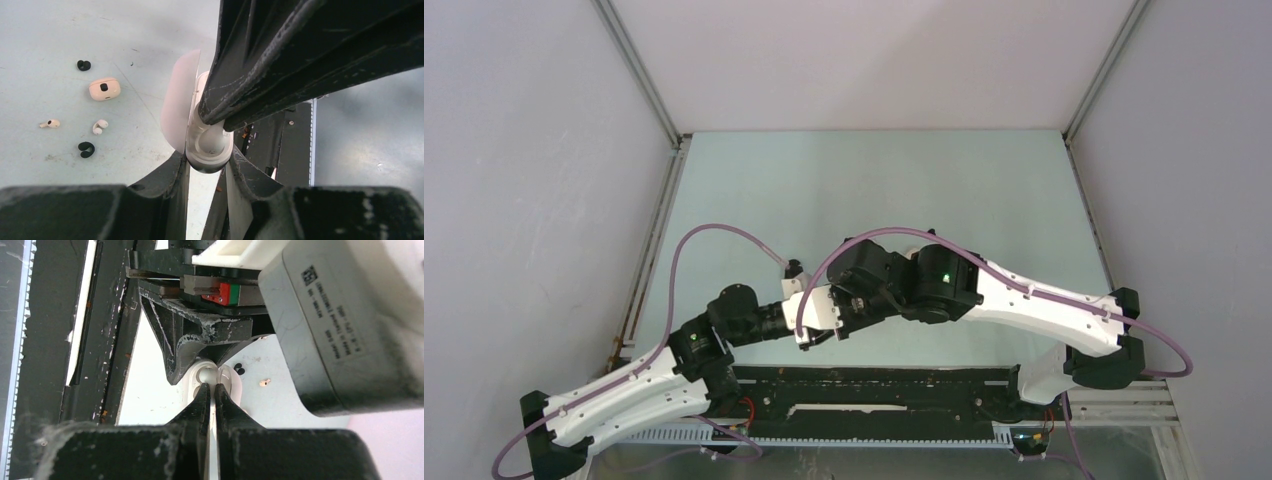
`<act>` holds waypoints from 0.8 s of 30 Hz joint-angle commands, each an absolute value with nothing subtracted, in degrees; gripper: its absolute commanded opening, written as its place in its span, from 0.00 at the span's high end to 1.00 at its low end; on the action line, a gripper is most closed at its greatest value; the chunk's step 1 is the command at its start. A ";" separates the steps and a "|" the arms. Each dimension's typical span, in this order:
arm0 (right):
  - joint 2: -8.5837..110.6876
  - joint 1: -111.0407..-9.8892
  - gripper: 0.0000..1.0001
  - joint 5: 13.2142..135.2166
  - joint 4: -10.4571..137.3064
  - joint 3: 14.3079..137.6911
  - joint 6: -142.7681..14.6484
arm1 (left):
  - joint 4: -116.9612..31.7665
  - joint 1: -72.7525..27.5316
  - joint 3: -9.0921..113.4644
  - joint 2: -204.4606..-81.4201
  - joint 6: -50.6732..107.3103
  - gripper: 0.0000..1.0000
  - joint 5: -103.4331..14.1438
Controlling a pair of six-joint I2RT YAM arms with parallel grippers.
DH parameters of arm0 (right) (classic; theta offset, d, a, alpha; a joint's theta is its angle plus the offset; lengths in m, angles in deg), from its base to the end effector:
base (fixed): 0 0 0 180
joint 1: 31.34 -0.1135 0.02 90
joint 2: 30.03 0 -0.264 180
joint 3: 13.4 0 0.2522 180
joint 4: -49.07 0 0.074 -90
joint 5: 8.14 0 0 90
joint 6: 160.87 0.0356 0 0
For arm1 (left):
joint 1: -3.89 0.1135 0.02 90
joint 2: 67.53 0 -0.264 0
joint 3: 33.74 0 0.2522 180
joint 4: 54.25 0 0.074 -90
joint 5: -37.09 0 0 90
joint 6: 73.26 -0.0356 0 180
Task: Insert the wireless bluetooth earbuds into the charging case
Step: Place the earbud in the charging case.
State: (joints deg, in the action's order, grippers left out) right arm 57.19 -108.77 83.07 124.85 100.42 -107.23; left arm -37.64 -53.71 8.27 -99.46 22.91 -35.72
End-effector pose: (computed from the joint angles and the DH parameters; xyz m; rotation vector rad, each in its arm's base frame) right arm 0.0670 0.2969 0.4072 -2.0480 1.3468 0.2957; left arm 0.0723 -0.1336 0.2850 0.9910 1.5033 -1.0698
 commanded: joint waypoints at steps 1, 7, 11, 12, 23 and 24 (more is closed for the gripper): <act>57.05 -108.58 1.00 84.32 123.69 99.86 -106.18 | -40.18 -53.42 7.97 -99.00 23.33 1.00 -35.04; 56.63 -108.66 1.00 84.36 123.91 100.25 -105.39 | -40.18 -53.33 8.19 -99.48 23.33 1.00 -35.72; 56.63 -108.65 1.00 83.76 124.17 100.18 -104.83 | -40.22 -53.24 8.08 -99.28 23.38 1.00 -35.83; 56.63 -108.62 1.00 83.45 124.18 100.27 -104.61 | -40.22 -53.24 8.06 -99.19 23.34 1.00 -35.85; 57.84 -108.73 1.00 82.47 124.65 101.16 -103.83 | -40.19 -53.15 7.88 -98.57 23.33 1.00 -35.64; 57.78 -108.71 1.00 82.78 124.50 100.94 -103.83 | -40.20 -53.18 7.81 -98.52 23.33 1.00 -35.60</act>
